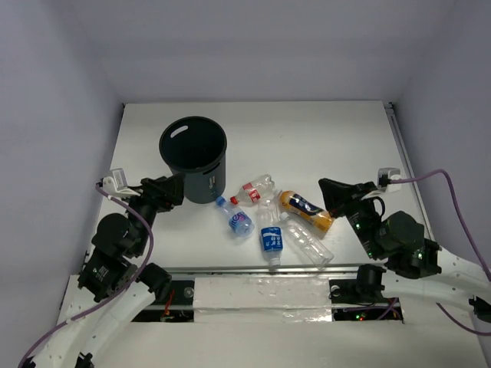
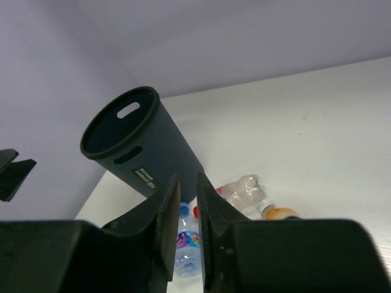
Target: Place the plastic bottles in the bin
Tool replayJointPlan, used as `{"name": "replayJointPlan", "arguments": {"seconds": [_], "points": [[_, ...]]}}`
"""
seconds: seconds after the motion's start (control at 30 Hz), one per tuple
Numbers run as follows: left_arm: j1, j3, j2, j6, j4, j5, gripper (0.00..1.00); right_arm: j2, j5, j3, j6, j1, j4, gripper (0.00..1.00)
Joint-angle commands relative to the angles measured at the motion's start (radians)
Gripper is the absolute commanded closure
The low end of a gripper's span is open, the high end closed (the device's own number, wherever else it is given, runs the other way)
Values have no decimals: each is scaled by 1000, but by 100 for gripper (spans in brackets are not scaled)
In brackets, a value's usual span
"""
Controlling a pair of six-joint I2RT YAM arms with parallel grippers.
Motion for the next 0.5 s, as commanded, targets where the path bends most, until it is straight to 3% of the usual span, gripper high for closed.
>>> {"name": "replayJointPlan", "arguments": {"seconds": [0.0,0.17,0.37,0.4,0.47], "points": [[3,-21,7,-28,76,24,32,32,-6,29,21,6,-66,83],[3,-71,0,-56,111,47,42,164,-150,74,35,6,-155,100],[3,-106,12,-94,125,76,79,291,-254,100,68,-4,-208,100],[3,-111,15,-102,127,87,92,335,-259,106,82,-4,-221,100],[3,-128,24,-123,127,94,100,374,-274,109,128,-27,-238,100]]}}
